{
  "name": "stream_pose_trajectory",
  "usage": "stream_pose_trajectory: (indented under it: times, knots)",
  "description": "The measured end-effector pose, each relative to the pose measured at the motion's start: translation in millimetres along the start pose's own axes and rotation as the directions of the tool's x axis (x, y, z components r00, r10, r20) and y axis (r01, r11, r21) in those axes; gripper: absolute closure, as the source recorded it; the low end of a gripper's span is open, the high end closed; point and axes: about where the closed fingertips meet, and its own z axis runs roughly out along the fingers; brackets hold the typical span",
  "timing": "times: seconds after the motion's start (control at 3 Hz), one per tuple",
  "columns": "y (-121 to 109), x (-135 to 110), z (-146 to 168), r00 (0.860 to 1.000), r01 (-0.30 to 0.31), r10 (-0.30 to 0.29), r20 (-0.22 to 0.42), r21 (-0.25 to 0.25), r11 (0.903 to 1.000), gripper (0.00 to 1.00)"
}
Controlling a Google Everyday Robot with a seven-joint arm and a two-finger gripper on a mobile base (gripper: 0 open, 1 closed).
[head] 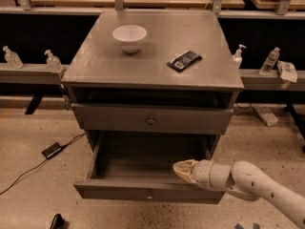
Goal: Open middle drawer
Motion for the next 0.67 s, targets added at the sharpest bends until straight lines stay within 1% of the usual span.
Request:
stream_pose_trajectory:
  times: [0.33,0.67]
  knots:
    - [-24,13,-22,0.993,-0.100,0.092,0.075,0.114,0.9884,0.87]
    - [-37,20,-31,0.991,-0.118,0.105,0.079,0.172,0.9781,0.64]
